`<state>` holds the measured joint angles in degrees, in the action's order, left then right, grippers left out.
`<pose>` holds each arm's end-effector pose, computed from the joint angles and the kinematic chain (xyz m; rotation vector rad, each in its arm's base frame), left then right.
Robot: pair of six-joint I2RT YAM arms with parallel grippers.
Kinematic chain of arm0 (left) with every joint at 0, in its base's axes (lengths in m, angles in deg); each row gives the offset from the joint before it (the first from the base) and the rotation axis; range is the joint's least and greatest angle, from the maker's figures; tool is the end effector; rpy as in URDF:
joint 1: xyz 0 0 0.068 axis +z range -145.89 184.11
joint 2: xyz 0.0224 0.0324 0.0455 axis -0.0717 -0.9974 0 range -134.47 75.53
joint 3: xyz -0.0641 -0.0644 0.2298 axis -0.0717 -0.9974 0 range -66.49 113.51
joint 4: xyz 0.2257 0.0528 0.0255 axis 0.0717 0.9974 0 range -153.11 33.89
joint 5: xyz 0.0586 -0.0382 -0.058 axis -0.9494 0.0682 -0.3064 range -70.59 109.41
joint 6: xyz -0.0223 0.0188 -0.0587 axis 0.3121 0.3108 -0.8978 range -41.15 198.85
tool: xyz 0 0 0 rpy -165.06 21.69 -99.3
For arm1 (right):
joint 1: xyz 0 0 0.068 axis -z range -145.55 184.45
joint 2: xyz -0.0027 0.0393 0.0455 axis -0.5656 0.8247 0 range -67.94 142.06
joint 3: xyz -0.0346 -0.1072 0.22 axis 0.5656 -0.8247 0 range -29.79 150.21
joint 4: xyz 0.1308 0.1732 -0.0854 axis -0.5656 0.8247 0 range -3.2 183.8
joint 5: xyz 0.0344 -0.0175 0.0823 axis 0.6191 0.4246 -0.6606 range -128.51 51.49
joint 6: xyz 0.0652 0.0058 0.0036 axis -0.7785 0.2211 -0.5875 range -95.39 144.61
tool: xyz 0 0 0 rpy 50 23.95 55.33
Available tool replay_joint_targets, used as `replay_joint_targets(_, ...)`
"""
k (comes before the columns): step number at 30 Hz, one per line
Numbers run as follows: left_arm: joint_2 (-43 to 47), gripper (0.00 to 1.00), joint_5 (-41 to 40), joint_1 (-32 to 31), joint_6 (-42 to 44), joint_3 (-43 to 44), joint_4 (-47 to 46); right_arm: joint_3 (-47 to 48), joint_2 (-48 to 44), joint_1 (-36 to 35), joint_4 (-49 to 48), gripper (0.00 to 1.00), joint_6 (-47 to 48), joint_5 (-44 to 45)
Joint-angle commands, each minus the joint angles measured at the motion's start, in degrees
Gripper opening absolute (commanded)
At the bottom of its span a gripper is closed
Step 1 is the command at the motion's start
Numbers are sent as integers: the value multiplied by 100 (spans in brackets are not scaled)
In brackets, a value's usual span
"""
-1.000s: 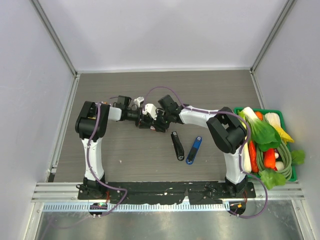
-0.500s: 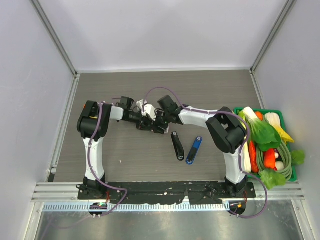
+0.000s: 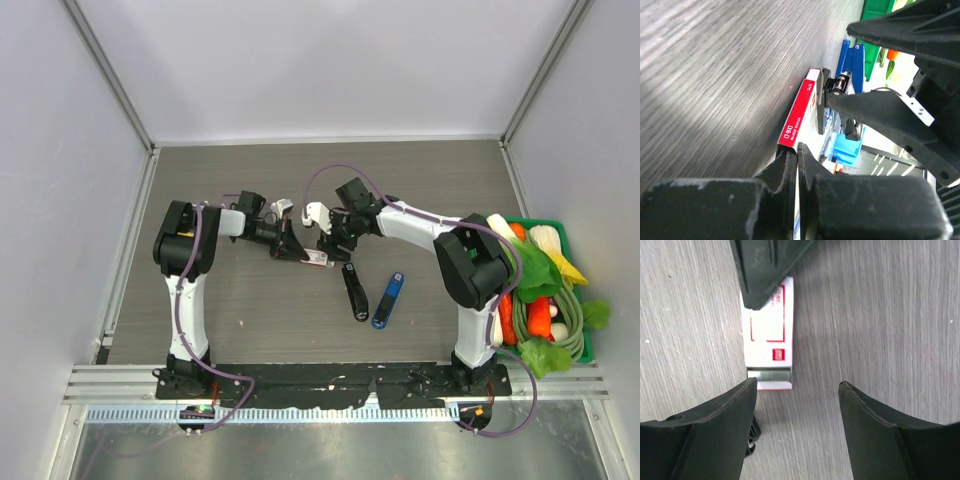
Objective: Load the staples into the stapler
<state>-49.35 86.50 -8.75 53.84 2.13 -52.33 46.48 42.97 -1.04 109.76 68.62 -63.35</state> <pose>0.3418 -0.1267 0.0765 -0.0709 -2.5574 1.7573 0.2969 0.2384 0.1607 -1.7252 1.8239 0.4962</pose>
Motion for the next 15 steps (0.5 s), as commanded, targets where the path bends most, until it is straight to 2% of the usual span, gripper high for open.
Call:
replay_joint_targets(1,-27,4,-64,47,225,160,275,143,-219,50,262,72,354,-135)
replay_joint_targets(15,-36,4,-108,56,269,152,310,266,-26,33,323,74,327,-443)
